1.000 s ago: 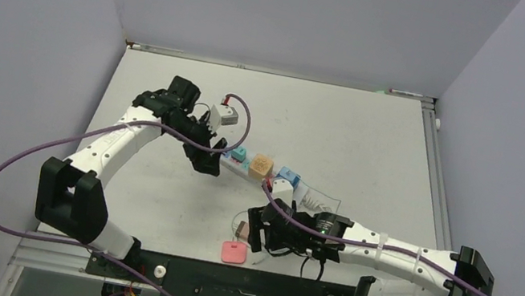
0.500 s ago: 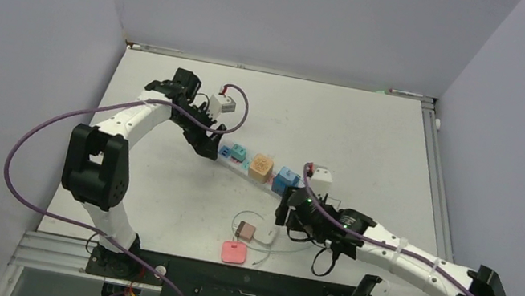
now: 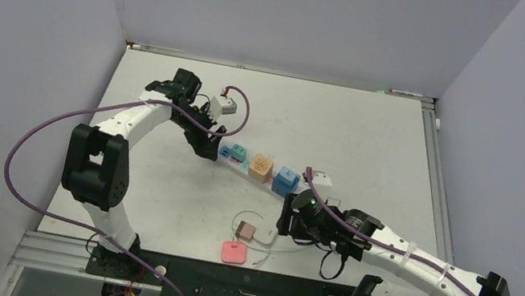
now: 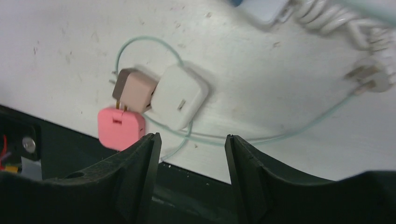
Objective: Insert the plug
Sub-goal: Move the plug to the corner of the board.
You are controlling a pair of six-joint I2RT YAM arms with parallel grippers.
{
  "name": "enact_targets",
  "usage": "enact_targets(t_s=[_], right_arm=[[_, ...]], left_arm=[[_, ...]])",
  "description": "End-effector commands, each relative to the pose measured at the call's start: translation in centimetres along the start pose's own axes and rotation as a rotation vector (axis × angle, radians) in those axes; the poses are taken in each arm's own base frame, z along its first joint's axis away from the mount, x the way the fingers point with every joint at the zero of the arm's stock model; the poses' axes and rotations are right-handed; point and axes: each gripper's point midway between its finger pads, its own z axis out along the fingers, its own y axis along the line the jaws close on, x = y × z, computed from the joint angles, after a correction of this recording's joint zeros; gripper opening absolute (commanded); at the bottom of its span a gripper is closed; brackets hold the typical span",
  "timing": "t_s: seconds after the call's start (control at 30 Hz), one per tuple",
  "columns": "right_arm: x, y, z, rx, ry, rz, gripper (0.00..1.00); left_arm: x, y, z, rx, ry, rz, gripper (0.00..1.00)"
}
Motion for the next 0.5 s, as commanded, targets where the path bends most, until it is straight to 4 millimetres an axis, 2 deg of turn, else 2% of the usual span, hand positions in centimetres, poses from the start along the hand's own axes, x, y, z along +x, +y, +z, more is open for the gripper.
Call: enact_targets(t_s=[0.0, 0.07, 0.27, 0.47], right_arm=[[2.0, 1.7, -0.2, -0.019, 0.072, -0.084, 0.55], [2.8, 2.0, 0.6, -0.056, 0.077, -0.048, 0.60], [4.8, 3.7, 3.2, -0.205, 0.095, 0.074, 0.63], [4.8, 4.0, 4.5, -0.301, 0.074, 0.113, 0.64]], left_arm=[[-0.1, -1.0, -0.8, 0.038, -0.012, 0.048, 0.73], [0.1, -1.1, -0.9, 0.041, -0.013, 0.047, 0.73], [0.0, -0.9, -0.9, 0.033, -0.020, 0.047, 0.73], [-2.0, 0.3, -0.8, 0.005, -0.062, 0.037, 0.73]])
